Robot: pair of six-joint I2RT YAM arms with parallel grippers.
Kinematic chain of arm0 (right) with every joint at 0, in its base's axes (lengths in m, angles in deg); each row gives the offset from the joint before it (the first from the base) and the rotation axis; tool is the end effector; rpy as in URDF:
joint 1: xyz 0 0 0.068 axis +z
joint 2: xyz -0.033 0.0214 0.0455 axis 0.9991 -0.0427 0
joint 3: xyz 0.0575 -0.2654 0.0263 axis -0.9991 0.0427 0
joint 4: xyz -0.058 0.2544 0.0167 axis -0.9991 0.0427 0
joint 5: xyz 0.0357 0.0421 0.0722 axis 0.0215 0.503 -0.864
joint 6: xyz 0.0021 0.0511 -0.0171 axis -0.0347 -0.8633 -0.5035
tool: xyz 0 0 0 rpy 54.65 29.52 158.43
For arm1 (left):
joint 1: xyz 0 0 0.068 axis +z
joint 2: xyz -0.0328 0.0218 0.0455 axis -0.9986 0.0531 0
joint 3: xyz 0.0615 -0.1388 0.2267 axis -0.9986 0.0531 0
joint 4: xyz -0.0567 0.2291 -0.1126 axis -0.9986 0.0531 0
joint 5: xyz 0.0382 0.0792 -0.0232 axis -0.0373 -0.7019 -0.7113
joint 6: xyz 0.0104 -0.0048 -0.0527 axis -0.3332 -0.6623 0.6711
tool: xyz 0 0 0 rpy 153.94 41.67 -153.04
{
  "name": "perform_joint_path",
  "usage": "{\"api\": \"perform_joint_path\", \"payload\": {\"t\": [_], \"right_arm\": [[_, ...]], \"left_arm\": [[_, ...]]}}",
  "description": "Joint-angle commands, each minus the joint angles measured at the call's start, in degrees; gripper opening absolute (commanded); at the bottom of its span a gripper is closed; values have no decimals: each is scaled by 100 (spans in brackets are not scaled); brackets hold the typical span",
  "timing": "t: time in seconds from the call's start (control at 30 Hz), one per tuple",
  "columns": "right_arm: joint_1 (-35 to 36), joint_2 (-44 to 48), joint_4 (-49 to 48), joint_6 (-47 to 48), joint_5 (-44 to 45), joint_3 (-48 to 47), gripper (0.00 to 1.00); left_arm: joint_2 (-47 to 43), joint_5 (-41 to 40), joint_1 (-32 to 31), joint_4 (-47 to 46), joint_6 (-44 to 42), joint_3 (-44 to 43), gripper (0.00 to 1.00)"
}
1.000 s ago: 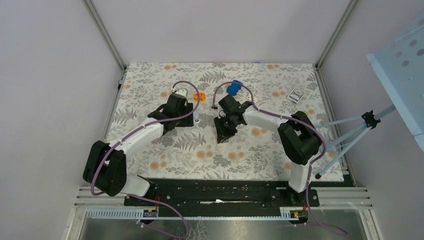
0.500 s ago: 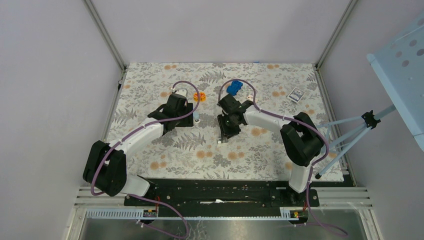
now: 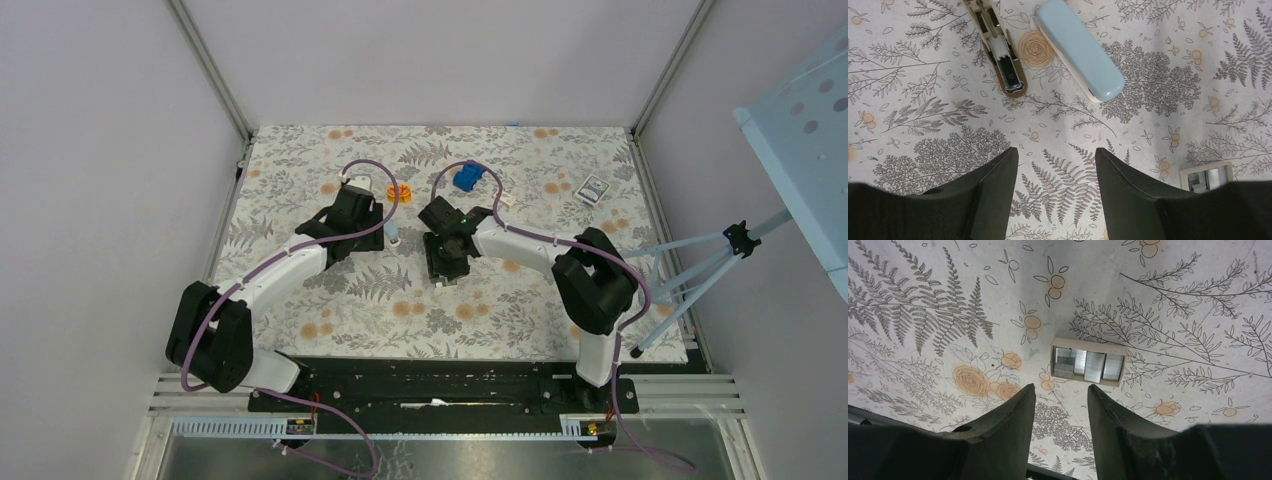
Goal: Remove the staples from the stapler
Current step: Adjust the staple in the staple box.
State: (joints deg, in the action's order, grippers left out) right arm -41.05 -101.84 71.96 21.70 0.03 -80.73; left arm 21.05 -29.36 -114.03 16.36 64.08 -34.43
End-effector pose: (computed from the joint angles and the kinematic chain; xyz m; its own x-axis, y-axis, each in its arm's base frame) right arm 0.2686 0.2833 0.1926 -0.9118 -0.1569 -0.3794 -0.2657 0.9300 0.2538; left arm 0.2654 -0.1273 0.2360 -0.7293 -0.0284 -0.6836 0.0574 0.9931 -0.1025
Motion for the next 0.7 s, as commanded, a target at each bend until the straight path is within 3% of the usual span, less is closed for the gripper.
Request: {"api": "perform_joint_path", "payload": {"t": [0.0, 0.67], "right_arm": [[62, -166, 247, -189, 252, -301, 49], [80, -448, 214, -117, 162, -383, 42]], "left_arm": [[-68, -295, -26, -44, 63, -223, 63], [-80, -177, -38, -83, 37, -205, 63]]}}
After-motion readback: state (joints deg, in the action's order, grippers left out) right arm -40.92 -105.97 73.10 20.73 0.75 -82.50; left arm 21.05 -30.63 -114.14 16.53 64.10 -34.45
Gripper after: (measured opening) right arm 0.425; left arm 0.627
